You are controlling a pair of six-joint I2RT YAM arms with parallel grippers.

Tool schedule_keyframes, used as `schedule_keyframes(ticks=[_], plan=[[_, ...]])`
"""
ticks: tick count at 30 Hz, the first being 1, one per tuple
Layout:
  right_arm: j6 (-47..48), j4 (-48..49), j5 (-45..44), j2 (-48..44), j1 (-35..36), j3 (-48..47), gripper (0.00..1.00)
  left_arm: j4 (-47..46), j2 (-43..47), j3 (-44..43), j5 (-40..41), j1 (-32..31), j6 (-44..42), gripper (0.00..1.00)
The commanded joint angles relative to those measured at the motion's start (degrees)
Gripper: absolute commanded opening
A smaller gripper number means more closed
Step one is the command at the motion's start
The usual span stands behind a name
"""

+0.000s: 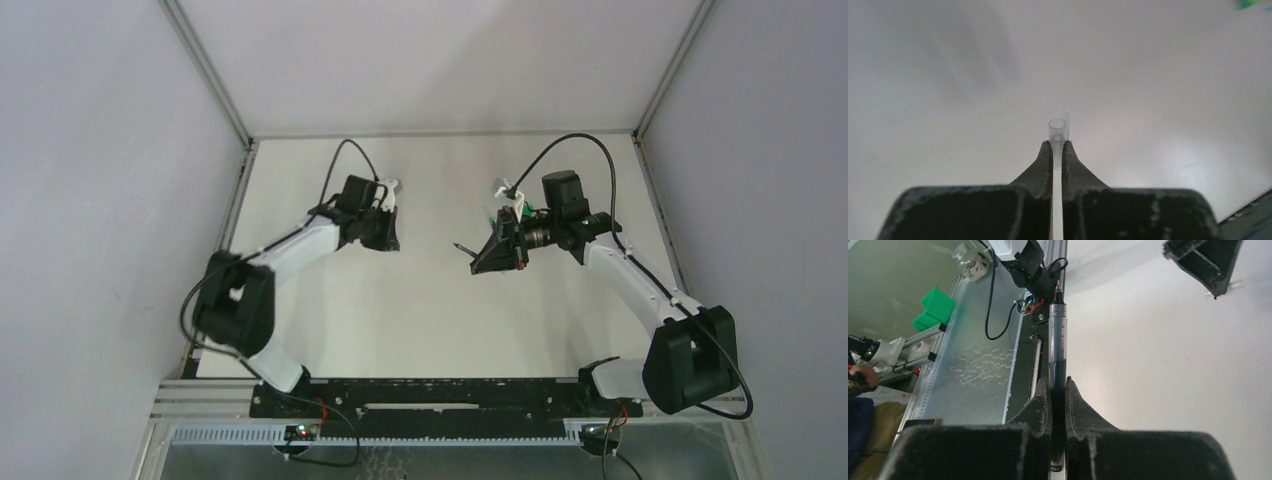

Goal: Insert the pens into the pen caps
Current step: Pick up the pen cap from the center of the board.

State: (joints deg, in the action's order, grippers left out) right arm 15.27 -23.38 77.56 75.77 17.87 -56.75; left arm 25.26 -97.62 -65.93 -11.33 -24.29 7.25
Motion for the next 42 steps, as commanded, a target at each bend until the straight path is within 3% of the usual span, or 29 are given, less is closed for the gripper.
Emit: schedule_keyframes(ticks=[1, 6, 10, 14, 19, 23, 33, 42], plan=[[5.0, -2.0, -1.9, -2.2, 1.4, -2.2, 0.00, -22.4, 12.8, 13.5, -10.5, 0.2, 14.3, 0.00], [5.2, -2.1, -4.7, -1.7, 3.4, -2.1, 0.00, -48.2, 25.3, 29.7, -16.4, 0.1, 29.1, 0.00], [0.8, 1.2, -10.2, -1.0, 5.3, -1.8, 0.00, -70.5, 30.5, 40.5, -16.0, 0.0, 44.2, 0.00], [-8.1, 9.0, -15.7, -1.7, 5.9, 0.8, 0.00, -88.7, 31.4, 47.6, -9.4, -1.2, 58.0, 0.00], [-12.2, 12.2, -17.6, -3.0, 6.5, 1.9, 0.00, -105.1, 25.9, 49.9, -2.7, -4.8, 70.5, 0.00], [-13.9, 13.1, -19.4, -3.6, 7.3, 2.1, 0.00, -106.5, 22.4, 47.8, 2.5, -8.9, 74.9, 0.00], [-19.0, 17.5, -21.8, -6.5, 8.1, 4.1, 0.00, -106.7, 24.5, 48.1, 17.6, -15.3, 69.3, 0.00], [-22.6, 20.0, -23.2, -6.7, 10.2, 4.8, 0.00, -106.7, 24.7, 47.0, 20.3, -18.2, 66.5, 0.00]])
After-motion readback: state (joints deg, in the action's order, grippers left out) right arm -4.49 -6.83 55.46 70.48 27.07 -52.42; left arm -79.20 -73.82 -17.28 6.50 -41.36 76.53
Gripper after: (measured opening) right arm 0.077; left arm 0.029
